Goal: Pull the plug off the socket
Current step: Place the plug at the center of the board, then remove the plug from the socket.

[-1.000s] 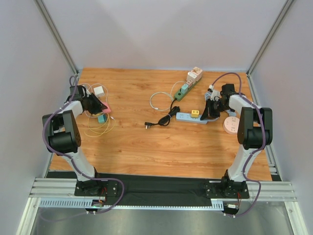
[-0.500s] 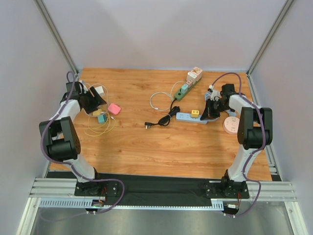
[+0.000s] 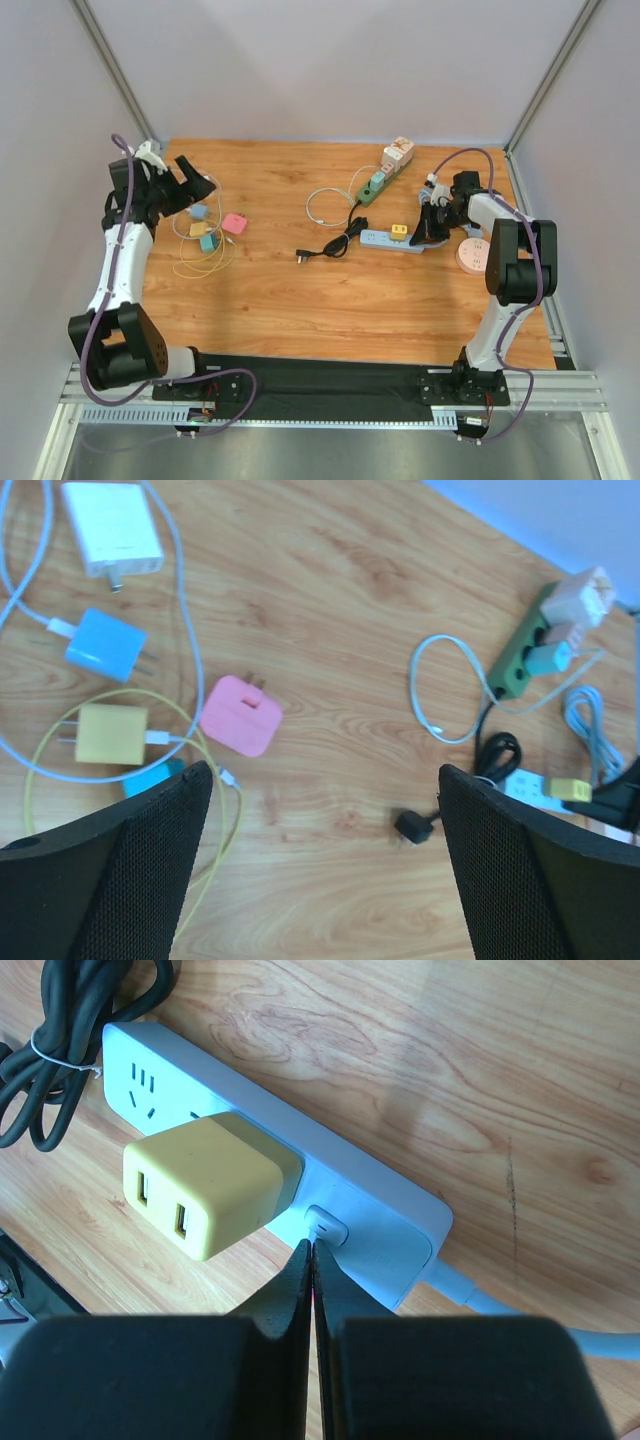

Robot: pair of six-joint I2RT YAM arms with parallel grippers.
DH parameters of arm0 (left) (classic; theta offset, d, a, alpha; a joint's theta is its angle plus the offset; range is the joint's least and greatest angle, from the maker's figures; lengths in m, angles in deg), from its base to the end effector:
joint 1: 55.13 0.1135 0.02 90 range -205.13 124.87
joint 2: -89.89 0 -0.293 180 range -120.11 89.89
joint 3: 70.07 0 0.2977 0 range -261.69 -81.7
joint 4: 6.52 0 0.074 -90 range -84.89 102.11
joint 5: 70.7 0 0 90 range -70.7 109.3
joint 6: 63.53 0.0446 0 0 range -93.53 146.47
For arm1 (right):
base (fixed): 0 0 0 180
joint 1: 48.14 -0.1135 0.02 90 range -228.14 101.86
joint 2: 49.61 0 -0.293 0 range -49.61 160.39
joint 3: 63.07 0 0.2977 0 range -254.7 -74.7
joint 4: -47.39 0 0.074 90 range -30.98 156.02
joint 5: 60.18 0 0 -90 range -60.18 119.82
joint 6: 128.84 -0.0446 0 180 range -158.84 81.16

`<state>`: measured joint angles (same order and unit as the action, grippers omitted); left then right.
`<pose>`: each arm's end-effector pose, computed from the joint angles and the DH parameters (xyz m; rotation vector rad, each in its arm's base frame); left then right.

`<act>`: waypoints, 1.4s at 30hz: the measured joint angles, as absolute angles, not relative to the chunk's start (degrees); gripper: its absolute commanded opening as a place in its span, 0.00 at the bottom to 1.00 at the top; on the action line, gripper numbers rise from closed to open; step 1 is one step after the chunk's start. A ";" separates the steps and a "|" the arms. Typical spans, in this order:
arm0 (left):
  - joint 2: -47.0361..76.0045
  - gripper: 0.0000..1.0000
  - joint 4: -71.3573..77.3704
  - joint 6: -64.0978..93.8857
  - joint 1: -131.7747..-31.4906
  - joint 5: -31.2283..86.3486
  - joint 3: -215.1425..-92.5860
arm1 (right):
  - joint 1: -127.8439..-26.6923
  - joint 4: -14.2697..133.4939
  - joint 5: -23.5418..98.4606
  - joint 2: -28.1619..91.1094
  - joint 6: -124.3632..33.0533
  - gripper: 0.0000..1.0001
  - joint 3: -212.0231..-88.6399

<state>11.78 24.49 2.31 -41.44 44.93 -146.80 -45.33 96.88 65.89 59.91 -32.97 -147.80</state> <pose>0.3482 0.0650 0.3319 -0.4352 2.0840 -0.5845 0.4188 0.0057 0.1589 -0.1935 2.6976 0.8489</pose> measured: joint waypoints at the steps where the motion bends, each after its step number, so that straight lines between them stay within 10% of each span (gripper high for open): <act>1: 13.07 1.00 24.27 2.20 -41.44 46.11 -146.23 | -45.33 96.86 65.92 59.91 -32.97 0.00 -147.80; 25: 9.01 1.00 22.10 2.77 -73.55 54.41 -145.44 | -45.33 96.86 65.94 59.91 -32.93 0.00 -147.73; 42: -18.09 0.96 27.31 4.91 -94.51 43.40 -171.91 | -45.33 96.91 66.11 59.91 -32.71 0.00 -147.73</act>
<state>-18.09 27.31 4.91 -94.51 43.40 -171.91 -45.33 96.91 66.11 59.91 -32.71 -147.73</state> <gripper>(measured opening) 0.967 0.004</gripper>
